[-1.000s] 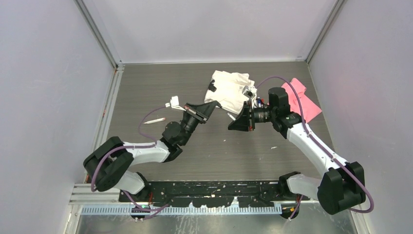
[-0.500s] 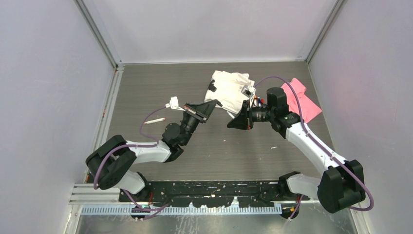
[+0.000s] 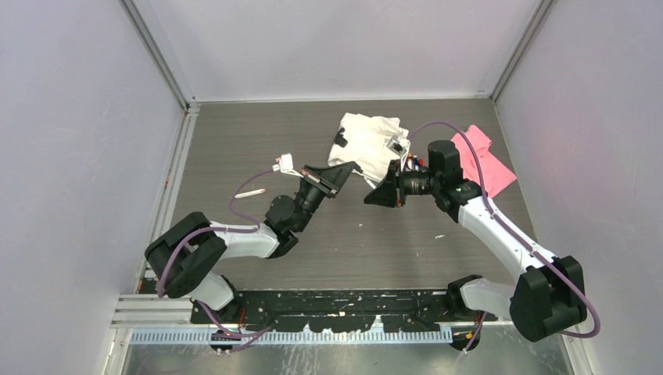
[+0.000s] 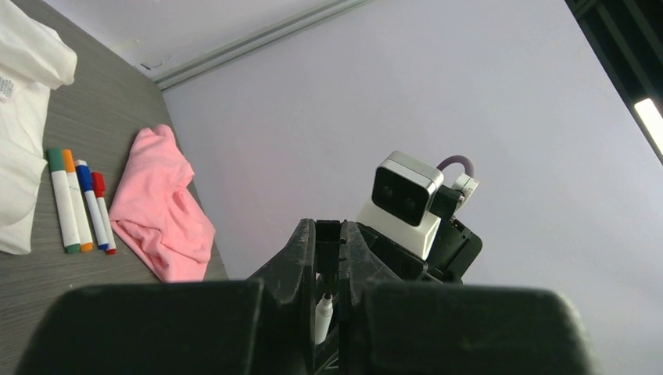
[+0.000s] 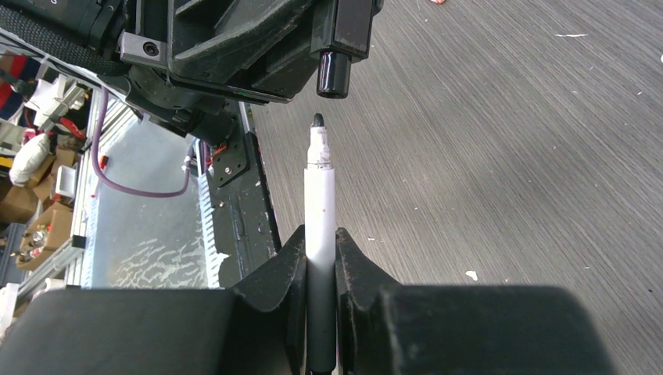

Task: Insert the pens into the pen caps
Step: Insert the pen cap onto the pen.

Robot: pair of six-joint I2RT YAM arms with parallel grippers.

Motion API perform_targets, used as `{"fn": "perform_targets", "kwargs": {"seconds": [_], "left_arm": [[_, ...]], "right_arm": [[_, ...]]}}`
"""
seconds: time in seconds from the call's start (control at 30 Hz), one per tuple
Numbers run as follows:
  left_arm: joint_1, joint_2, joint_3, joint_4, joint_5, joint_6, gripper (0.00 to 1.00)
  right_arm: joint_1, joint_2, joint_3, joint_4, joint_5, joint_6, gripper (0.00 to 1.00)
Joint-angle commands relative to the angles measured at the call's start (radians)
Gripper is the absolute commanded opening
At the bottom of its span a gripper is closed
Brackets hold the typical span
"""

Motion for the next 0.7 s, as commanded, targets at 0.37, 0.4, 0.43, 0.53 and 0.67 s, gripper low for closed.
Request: {"fn": "perform_targets", "kwargs": {"seconds": [0.37,0.4,0.43,0.53,0.67], "left_arm": [[-0.005,-0.001,0.018,0.059,0.0,0.005,0.01],[-0.005,-0.001,0.017,0.059,0.0,0.007,0.01],[-0.004,-0.002,0.015,0.059,-0.003,0.008,0.01],[-0.005,-0.001,0.011,0.059,-0.008,0.01,0.01],[-0.005,0.0,0.011,0.059,-0.009,0.014,0.01]], "right_arm": [[0.006,-0.011,0.001,0.039,0.03,0.02,0.01],[0.006,-0.011,0.001,0.039,0.031,0.02,0.01],[0.006,-0.012,0.001,0.039,0.033,0.021,0.01],[0.006,-0.011,0.002,0.039,0.041,0.025,0.01],[0.006,-0.011,0.003,0.04,0.048,0.03,0.01]]}}
